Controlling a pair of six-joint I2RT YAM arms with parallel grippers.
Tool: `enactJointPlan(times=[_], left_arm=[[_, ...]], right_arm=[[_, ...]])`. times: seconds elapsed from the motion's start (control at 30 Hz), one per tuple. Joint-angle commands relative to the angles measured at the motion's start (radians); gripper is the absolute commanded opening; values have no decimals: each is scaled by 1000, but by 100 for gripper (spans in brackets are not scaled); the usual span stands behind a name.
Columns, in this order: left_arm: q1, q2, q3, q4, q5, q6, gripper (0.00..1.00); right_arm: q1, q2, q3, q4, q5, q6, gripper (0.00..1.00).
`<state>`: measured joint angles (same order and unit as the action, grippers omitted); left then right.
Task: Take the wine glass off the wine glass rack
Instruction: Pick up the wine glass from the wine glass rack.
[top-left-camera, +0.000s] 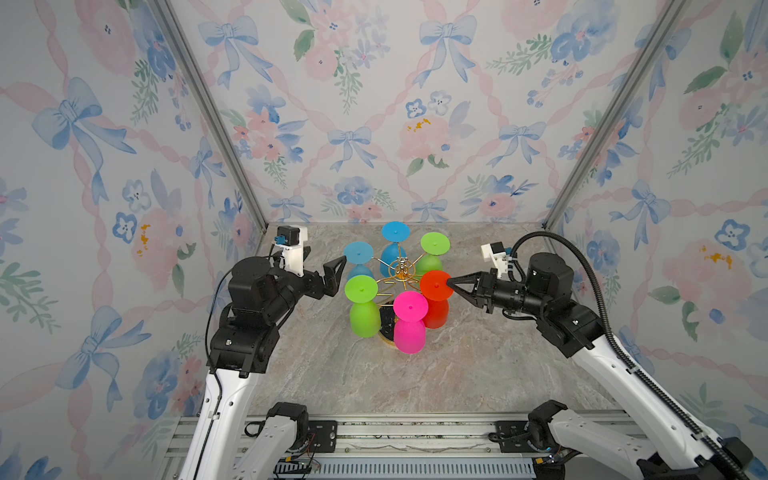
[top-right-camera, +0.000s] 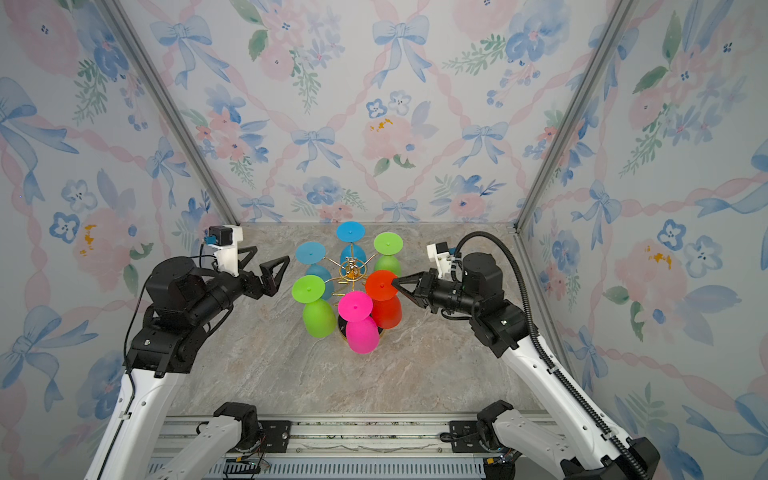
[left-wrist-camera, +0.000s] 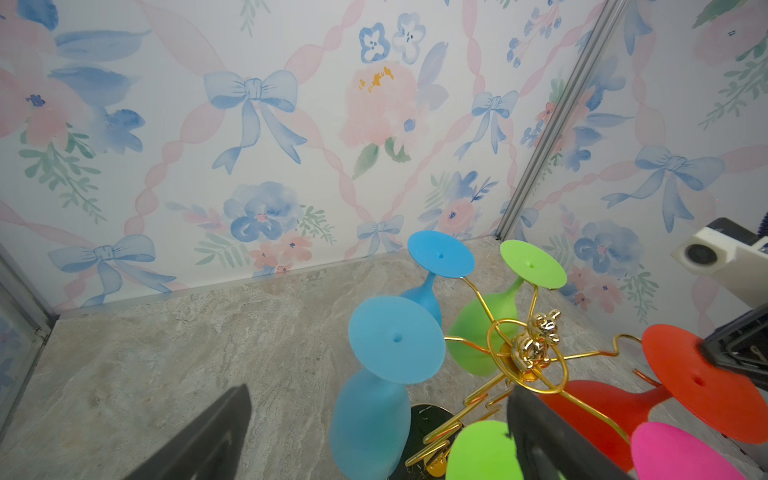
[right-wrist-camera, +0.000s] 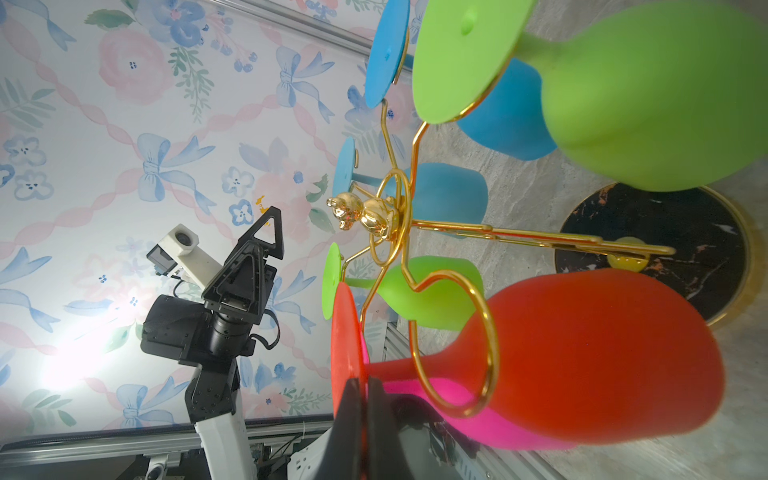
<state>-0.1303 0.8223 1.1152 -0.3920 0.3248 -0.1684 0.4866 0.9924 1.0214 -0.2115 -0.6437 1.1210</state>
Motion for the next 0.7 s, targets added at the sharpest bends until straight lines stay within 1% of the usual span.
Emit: enactJointPlan(times=[0.0,0.27,0.4,0.57,0.67], left_arm=[[3,3,35,-3,37,-20,98],[3,15,55,-2,94,-43,98],[3,21,75,-3,134,-65,98],[0,35,97,-3,204,-109,96],[-6,32,101,-3,208,-124,95]], right_arm=[[6,-26,7,-31,-8,-27,0],[6,-98,-23,-91,3,-42,0],[6,-139,-20,-170,28,-86,0],[-1,-167,11,-354,93,-207,0],[-18,-197,5,-377,96,-231,0]])
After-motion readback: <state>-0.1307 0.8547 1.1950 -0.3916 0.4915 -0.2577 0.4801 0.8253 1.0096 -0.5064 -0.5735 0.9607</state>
